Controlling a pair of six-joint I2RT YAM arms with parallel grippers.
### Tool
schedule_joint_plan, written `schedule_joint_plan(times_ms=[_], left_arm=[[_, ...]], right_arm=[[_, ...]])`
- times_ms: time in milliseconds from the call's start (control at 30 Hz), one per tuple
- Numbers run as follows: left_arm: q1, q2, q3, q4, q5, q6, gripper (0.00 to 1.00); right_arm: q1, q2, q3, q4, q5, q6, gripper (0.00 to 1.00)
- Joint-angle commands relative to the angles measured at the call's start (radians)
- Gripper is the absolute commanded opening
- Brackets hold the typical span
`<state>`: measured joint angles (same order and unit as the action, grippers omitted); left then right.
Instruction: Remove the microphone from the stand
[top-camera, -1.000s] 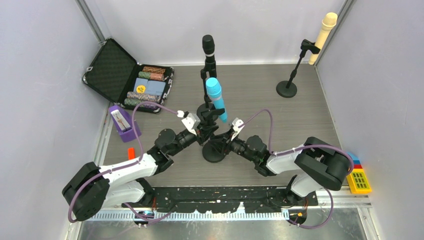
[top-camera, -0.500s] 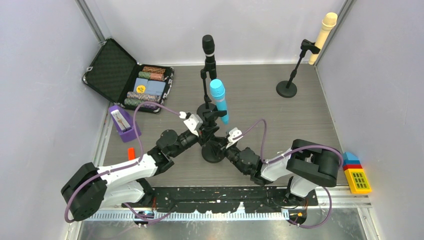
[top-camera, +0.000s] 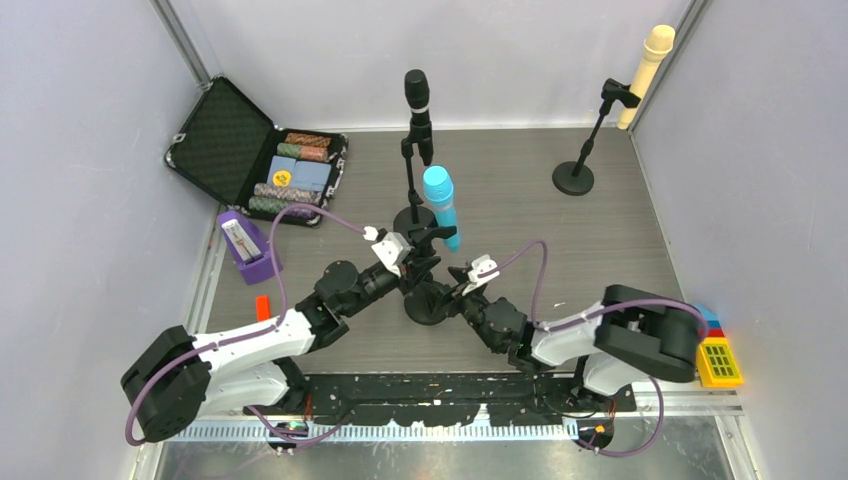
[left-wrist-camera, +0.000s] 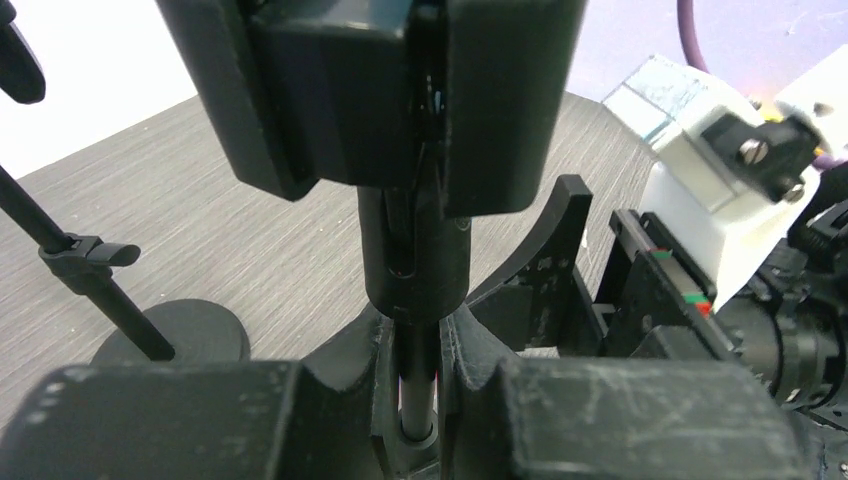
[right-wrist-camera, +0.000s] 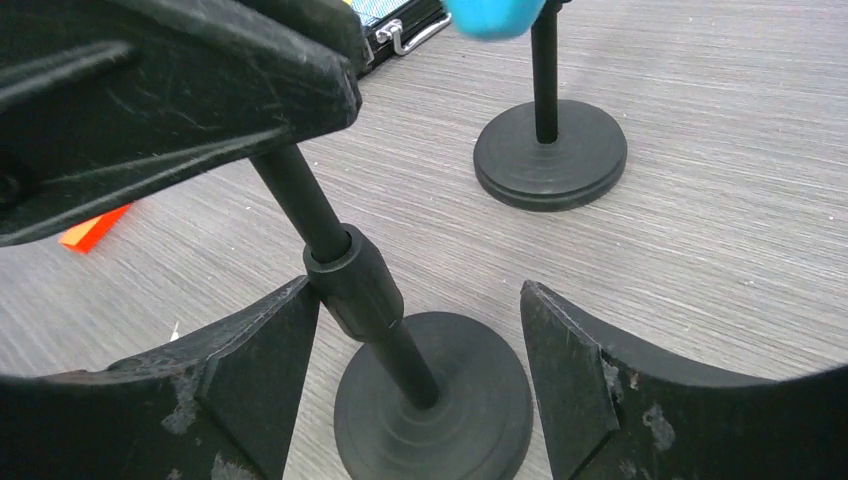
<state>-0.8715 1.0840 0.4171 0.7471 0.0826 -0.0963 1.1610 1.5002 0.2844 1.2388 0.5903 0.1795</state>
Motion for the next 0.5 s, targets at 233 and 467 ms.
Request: schedule_joint_plan(times_ms=[233,467], left_arm=[[-0.003,-0.005,-0.003,-0.053,-0.008,0.015,0.0],[-0.003,-0.035,-0.011,-0.062,0.012,0.004,0.41]], right_arm=[[-0.017,-0.449,-0.065,-0.502,0.088,0.201,0.8],[-0.017,-0.788,0.036,-0.969,0.129,0.348,0.8]])
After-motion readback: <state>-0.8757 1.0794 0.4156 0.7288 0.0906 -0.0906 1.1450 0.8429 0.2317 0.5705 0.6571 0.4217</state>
